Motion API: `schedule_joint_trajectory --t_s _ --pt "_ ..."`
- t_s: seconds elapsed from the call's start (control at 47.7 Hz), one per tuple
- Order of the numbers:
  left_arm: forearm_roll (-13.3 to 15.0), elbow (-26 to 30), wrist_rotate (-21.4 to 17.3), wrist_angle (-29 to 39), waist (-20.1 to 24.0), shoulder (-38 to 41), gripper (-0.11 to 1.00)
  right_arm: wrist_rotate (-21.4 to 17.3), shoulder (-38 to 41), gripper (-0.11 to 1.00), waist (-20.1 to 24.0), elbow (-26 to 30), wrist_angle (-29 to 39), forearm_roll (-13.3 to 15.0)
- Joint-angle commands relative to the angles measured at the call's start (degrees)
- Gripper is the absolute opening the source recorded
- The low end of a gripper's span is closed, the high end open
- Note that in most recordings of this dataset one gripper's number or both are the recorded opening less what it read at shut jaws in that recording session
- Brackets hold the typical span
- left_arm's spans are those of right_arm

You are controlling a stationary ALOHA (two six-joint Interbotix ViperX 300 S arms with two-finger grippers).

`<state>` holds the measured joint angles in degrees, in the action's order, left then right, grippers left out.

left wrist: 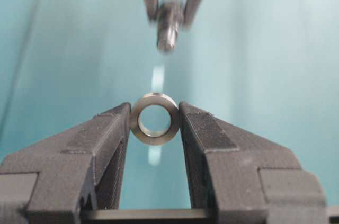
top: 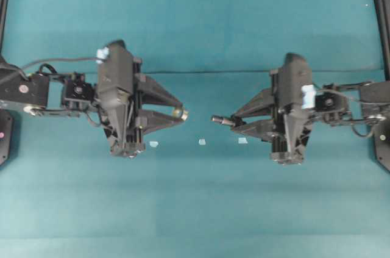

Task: Insert the washer onto the shaft with both hands.
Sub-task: 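Lift both objects and rotate them to face each other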

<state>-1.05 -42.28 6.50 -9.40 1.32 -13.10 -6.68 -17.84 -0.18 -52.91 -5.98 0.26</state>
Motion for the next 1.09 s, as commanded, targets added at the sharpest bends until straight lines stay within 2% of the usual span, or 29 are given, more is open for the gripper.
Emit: schedule_joint_trajectory --t_s 0.0,0.273,1.07 --pt "-0.1 0.5 -0.1 -2.5 0.5 -1.5 0.36 -0.4 -1.8 0.0 0.0 0.1 -1.8 -0.4" --pt "-0.1 1.1 -0.1 -3.7 0.4 -2.0 0.36 -0.4 -2.5 0.0 0.0 0.0 -4.6 -0.6" --pt "-0.1 4.8 -0.1 -3.9 0.1 -0.2 0.36 -0.2 -2.0 0.0 -0.4 0.4 -5.8 -0.6"
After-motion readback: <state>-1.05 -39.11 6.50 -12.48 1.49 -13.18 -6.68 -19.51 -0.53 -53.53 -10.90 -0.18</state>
